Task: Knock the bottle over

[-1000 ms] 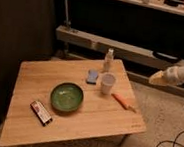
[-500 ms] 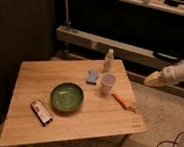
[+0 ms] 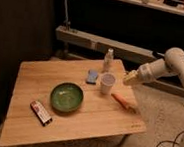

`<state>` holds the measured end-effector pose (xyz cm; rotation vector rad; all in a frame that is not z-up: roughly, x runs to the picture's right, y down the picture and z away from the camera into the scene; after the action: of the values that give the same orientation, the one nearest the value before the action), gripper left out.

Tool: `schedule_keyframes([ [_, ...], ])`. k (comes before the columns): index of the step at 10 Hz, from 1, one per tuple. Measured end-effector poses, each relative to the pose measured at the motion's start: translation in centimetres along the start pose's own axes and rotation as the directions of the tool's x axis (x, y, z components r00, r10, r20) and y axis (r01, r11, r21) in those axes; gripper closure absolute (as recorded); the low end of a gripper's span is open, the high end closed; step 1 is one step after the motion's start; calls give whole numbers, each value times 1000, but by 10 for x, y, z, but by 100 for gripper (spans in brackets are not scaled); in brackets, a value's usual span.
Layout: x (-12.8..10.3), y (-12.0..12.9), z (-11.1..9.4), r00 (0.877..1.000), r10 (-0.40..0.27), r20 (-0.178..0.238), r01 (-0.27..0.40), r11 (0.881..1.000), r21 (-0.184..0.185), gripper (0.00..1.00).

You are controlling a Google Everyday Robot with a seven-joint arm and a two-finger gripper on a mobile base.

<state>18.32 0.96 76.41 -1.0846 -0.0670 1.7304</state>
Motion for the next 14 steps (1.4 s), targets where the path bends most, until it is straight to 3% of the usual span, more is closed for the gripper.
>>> schedule_keyframes([
  [1,2,-3,-1,999,-12,45,11,1000,20,72],
  [2,1,-11,-5,988,-52,149,48,998,31,72],
  [3,-1,-24,-13,962,-87,259,81,996,34,72],
  [4,-9,-35,-18,919,-125,373,123,992,30,72],
  [5,-25,-41,-21,879,-169,446,178,984,23,72],
  [6,-36,-45,-19,864,-196,464,212,977,17,72],
  [9,-66,-52,-2,842,-256,475,277,961,27,72],
  [12,-98,-40,15,821,-309,480,315,946,69,72],
  [14,-118,-36,22,798,-326,507,324,941,97,72],
])
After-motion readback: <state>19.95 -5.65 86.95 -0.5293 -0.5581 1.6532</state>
